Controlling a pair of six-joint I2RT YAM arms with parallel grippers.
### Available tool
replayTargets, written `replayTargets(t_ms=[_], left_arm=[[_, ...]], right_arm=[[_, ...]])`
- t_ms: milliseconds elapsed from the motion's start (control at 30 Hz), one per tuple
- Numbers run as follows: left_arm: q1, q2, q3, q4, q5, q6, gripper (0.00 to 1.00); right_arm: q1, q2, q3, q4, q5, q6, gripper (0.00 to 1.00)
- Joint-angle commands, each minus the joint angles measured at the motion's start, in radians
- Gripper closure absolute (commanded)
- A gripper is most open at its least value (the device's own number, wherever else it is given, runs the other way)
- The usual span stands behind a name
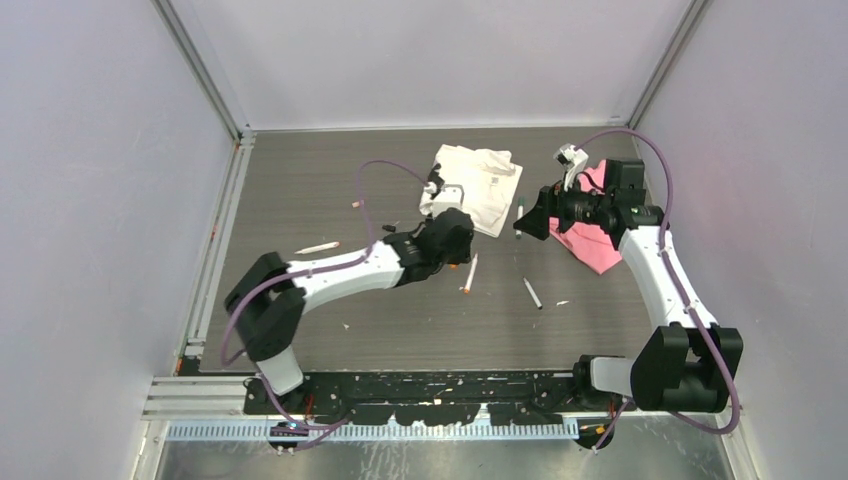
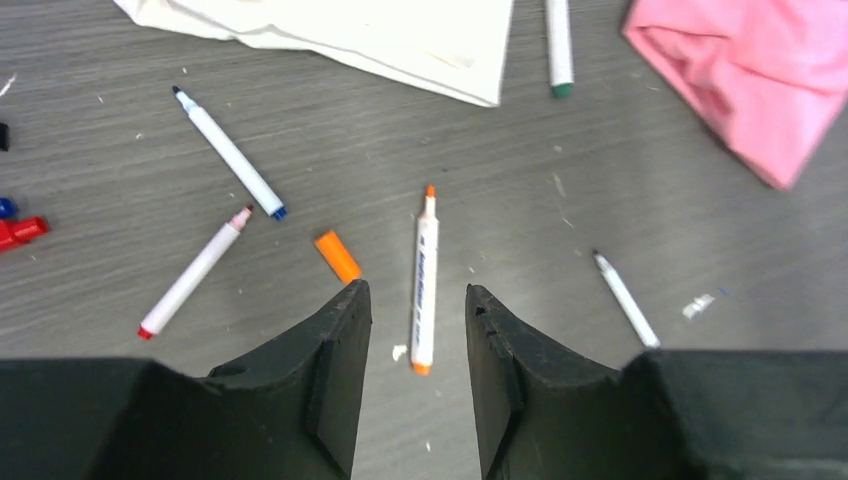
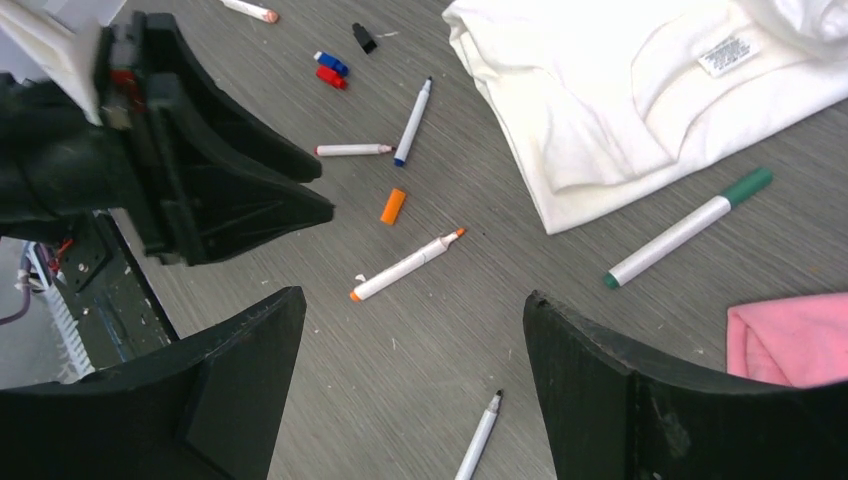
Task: Insert the pens into the pen caps
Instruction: Pick up the pen from the center of the board.
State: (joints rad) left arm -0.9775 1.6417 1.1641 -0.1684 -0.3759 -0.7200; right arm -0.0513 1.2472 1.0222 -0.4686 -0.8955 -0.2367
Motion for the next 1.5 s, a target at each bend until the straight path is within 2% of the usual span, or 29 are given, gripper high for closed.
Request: replayTargets(t_ms=[0, 333, 400, 667, 733, 900, 933, 1000, 1100, 1167, 1267, 1467], left_arm=[[-0.037, 0.131, 0.105, -0.131, -0.147, 0.051, 0.59], [-0.038, 0.324, 0.272, -0.157, -0.013, 0.090, 0.59], [-0.037, 0.344, 0.287, -0.162, 0.006, 0.091, 0.63], [-0.039, 0.440, 0.350, -0.214, 0.030, 0.089, 0.68], [-0.039, 0.457, 0.361, -0.232, 0.024, 0.093, 0.74], [-0.047, 0.500, 0.393, -0.302, -0.026, 0.104, 0.77], [-0.048, 0.509, 0.401, -0.319, -0.033, 0.108, 0.79], [-0.050, 0.526, 0.414, -0.342, -0.036, 0.119, 0.90], [-0.052, 0.538, 0.417, -0.365, -0.041, 0.132, 0.95], [-0.052, 0.532, 0.411, -0.368, -0.042, 0.150, 0.99], [-0.050, 0.482, 0.391, -0.346, -0.042, 0.178, 1.00], [-0.049, 0.232, 0.218, -0.136, 0.011, 0.162, 0.99]], right_arm=[[0.001, 0.016, 0.044, -0.012, 0.025, -0.019, 0.14], [0.001, 0.059, 0.056, -0.035, 0.026, -0.027, 0.14], [0.001, 0.063, 0.060, -0.042, 0.024, -0.027, 0.14], [0.001, 0.067, 0.064, -0.051, 0.019, -0.034, 0.14], [0.001, 0.069, 0.064, -0.051, 0.016, -0.035, 0.14], [0.001, 0.064, 0.064, -0.051, 0.009, -0.032, 0.14], [0.001, 0.061, 0.064, -0.051, 0.006, -0.032, 0.14], [0.001, 0.057, 0.063, -0.049, 0.001, -0.028, 0.14], [0.001, 0.055, 0.058, -0.042, -0.010, -0.017, 0.14], [0.001, 0.054, 0.051, -0.030, -0.024, -0.005, 0.14], [0.003, 0.055, 0.027, 0.006, -0.050, 0.021, 0.15], [0.020, 0.054, -0.035, 0.093, -0.027, 0.074, 0.17]])
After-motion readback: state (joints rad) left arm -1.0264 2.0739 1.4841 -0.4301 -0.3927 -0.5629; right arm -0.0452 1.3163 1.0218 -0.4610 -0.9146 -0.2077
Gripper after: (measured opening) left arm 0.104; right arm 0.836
